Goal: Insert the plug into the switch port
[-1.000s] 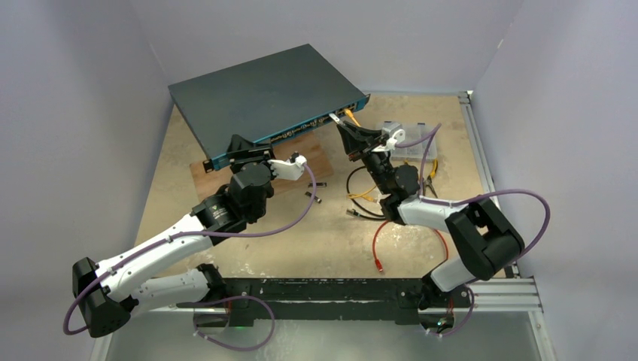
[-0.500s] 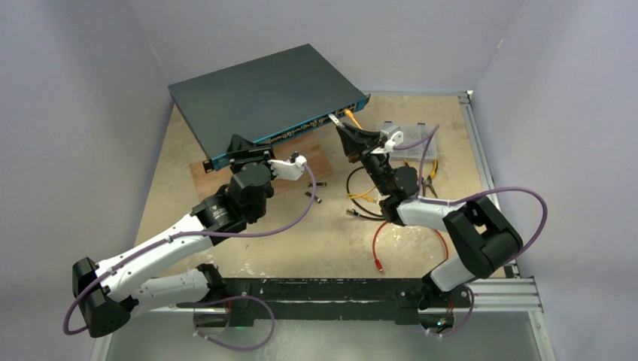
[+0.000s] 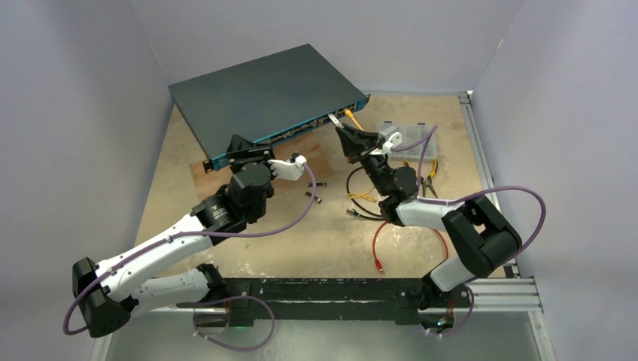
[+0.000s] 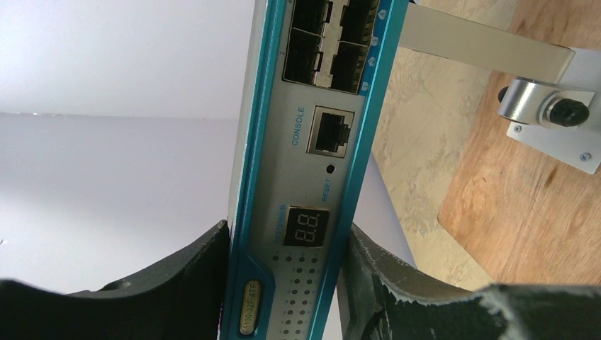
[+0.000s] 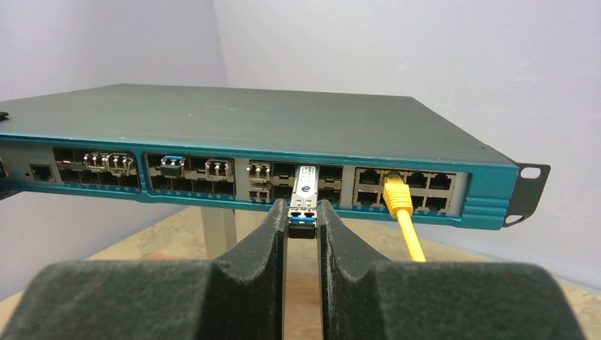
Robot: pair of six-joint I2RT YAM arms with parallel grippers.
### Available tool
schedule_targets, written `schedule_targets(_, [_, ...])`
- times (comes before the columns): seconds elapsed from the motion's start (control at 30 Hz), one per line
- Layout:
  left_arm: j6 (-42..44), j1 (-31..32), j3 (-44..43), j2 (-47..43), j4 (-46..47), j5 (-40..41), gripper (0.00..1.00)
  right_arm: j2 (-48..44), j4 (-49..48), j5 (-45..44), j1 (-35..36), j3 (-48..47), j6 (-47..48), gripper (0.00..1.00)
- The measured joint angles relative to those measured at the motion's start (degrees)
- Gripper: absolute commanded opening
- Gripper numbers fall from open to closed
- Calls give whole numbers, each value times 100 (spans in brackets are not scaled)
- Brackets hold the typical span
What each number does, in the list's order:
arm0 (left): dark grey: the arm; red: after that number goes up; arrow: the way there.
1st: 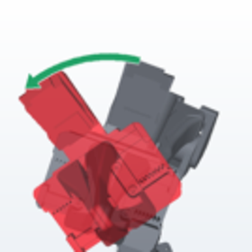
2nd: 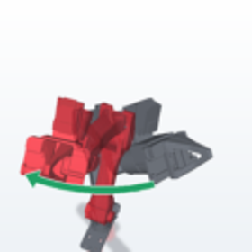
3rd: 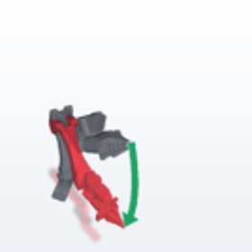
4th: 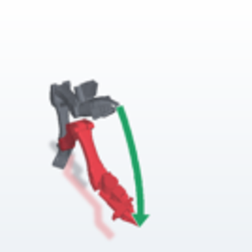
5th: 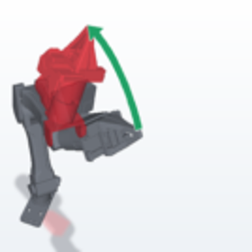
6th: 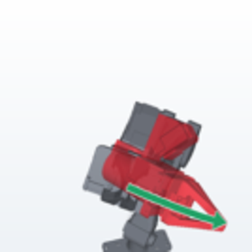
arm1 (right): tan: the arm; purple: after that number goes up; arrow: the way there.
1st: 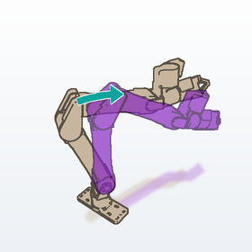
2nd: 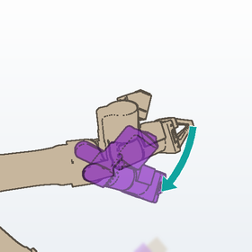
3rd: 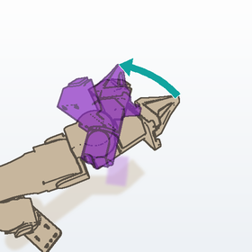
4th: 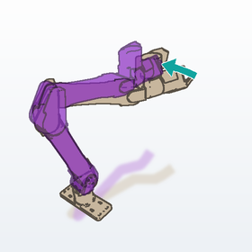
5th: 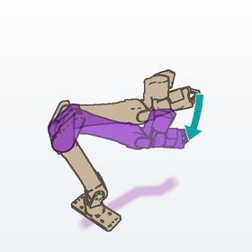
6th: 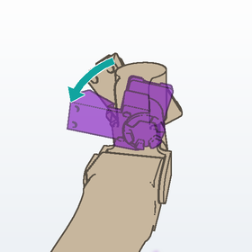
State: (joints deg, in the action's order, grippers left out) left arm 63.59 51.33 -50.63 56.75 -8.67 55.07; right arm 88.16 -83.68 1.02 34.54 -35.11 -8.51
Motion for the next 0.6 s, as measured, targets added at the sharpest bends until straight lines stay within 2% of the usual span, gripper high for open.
schedule_targets(0.6, [-4,0,0,0,0,0,0,-15,92,2,39,-2,181,0])
